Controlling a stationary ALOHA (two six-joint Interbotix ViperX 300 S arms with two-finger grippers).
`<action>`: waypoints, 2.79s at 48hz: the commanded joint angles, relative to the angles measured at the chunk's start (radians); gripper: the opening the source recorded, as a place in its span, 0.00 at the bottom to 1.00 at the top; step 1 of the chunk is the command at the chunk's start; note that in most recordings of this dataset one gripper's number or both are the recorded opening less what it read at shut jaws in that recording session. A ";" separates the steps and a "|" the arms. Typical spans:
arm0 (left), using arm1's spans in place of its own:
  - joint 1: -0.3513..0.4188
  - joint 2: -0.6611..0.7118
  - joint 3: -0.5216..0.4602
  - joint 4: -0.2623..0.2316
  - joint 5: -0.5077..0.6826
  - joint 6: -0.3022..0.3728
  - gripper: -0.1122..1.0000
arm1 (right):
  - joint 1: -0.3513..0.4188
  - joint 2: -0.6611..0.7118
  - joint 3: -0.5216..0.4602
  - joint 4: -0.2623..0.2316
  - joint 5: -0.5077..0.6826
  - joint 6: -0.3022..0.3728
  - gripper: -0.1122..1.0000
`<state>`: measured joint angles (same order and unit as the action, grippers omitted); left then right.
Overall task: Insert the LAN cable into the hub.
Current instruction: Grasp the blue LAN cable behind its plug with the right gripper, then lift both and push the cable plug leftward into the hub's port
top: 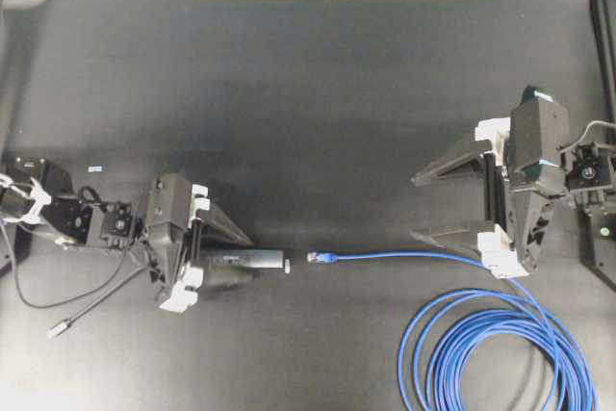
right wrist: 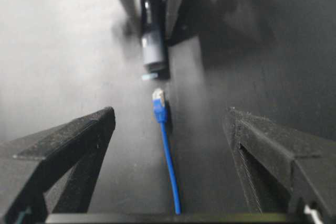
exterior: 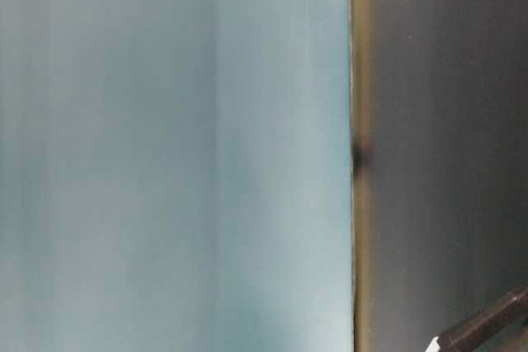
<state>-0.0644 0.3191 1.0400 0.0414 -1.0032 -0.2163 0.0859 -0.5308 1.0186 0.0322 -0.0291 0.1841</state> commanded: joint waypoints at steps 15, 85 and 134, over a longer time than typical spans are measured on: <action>-0.003 -0.081 -0.091 0.005 0.218 0.054 0.36 | 0.026 0.104 -0.040 0.000 -0.021 0.005 0.82; -0.020 -0.341 -0.189 0.003 0.764 0.086 0.36 | 0.069 0.785 -0.245 0.002 -0.285 0.011 0.22; -0.011 -0.301 -0.275 0.005 0.853 0.103 0.35 | 0.066 0.729 -0.382 -0.008 -0.150 -0.003 0.22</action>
<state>-0.0798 0.0261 0.7885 0.0430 -0.1442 -0.1150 0.1473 0.2010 0.6627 0.0307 -0.1917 0.1841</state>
